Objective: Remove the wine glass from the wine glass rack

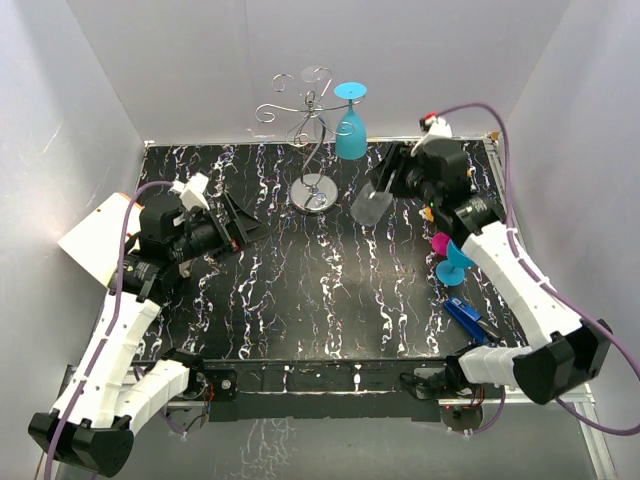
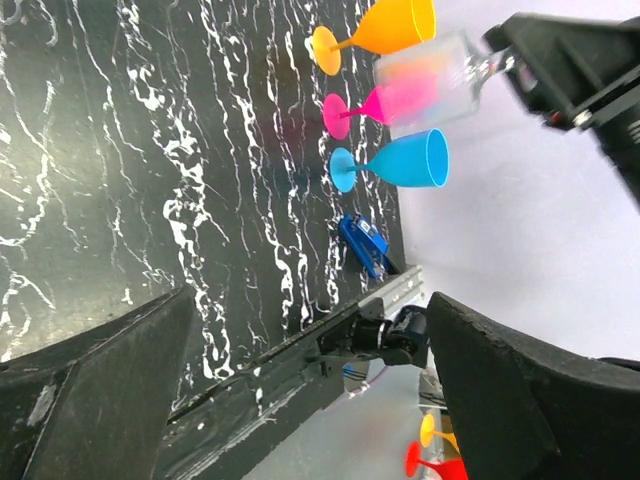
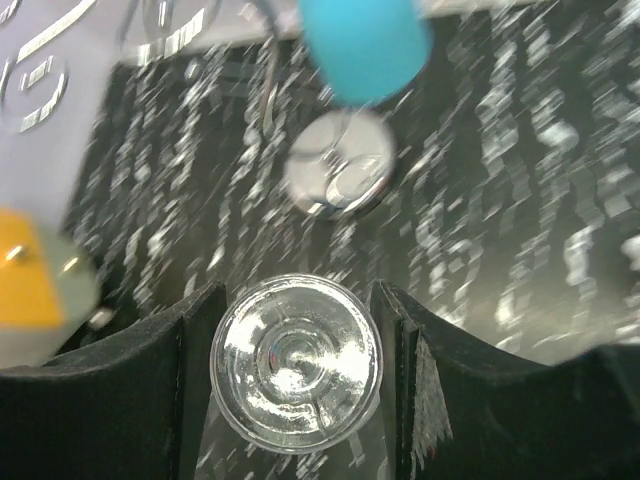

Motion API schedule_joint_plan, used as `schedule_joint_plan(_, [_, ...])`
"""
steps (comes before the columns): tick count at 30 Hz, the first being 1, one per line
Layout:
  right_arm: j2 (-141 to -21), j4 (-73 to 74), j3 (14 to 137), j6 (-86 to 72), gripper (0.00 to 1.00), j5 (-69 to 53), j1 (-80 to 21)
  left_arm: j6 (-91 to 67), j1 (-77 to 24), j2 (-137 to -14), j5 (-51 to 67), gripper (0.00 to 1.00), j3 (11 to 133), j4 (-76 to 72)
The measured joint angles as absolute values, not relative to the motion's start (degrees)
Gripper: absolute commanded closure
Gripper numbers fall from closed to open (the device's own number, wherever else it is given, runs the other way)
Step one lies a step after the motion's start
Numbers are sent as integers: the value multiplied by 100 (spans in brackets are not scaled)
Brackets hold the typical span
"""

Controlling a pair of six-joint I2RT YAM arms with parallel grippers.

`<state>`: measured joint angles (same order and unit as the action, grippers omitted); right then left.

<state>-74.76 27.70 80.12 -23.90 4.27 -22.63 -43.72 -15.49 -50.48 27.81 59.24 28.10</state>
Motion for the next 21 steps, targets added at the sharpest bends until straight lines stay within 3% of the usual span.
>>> schedule_joint_plan(6, [-6820,1431,6053,-3957,80,-1234,-2294,-5190,-1549,-5057,3288,1,5076,1697])
schedule_joint_plan(12, [-6744,-397,4703,-6005,82,-1890,-2346,-6307,-1549,-5028,3673,1,4215,110])
schedule_joint_plan(21, [-7070,-2473,4313,-7612,83,-1828,-2891,-7662,-1549,-5011,3889,6,3463,-1629])
